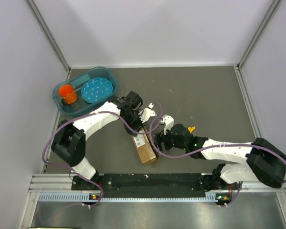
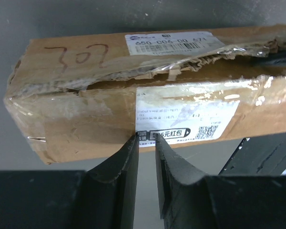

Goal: Unpack the express box
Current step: Open the express box at the center of the board.

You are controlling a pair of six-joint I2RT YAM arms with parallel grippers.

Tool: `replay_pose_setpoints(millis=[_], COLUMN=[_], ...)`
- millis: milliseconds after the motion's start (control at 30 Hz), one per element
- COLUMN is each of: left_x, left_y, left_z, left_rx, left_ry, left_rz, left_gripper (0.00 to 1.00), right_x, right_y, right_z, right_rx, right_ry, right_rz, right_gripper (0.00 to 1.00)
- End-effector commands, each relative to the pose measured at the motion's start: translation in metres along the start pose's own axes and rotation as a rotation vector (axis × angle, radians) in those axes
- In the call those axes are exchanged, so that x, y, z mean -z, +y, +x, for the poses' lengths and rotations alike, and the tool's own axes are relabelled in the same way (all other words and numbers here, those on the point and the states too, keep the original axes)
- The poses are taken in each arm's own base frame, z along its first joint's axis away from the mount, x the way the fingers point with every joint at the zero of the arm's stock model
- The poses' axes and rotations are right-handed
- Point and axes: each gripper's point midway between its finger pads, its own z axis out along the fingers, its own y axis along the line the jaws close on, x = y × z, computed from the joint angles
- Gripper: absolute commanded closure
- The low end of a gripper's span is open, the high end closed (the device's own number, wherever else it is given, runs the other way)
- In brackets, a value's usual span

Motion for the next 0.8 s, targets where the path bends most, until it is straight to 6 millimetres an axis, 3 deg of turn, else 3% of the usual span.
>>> replay_pose_setpoints(millis=[0,267,367,600,700,767], left_x=[0.001,0.001,0.001,0.005,0.01,0.012], left_y=[-0.006,-0.009,-0.009,-0.014,-0.015,-0.016], left_z=[0.003,0.009,0.011,0.005,-0.003,-0.005], left_rx=[-0.013,-0.028,-0.026,-0.025,-0.027,-0.019], left_ry=[0.007,0.011,0.013,-0.008,-0.024,-0.027], left_rz=[0.019,0.023,0.023,0.045,0.057,0.067], left_gripper=[0.74,0.74,0.74,0.74,0.74,0.74], right_x=[-0.024,-0.044,-0.052,-0.077,-0.083,-0.087], right_y=[0.021,0.012,0.017,0.036,0.044,0.05], right_z=[-0.034,-0.062,-0.072,-0.07,-0.071,-0.076], right_rx=[0.066,0.086,0.1,0.105,0.111,0.118], right_ry=[-0.103,-0.222,-0.262,-0.262,-0.271,-0.275], right_rz=[-0.022,0.065,0.074,0.018,-0.019,-0.045], right_gripper=[0.22,0.25,0.34,0.68,0.7,0.84])
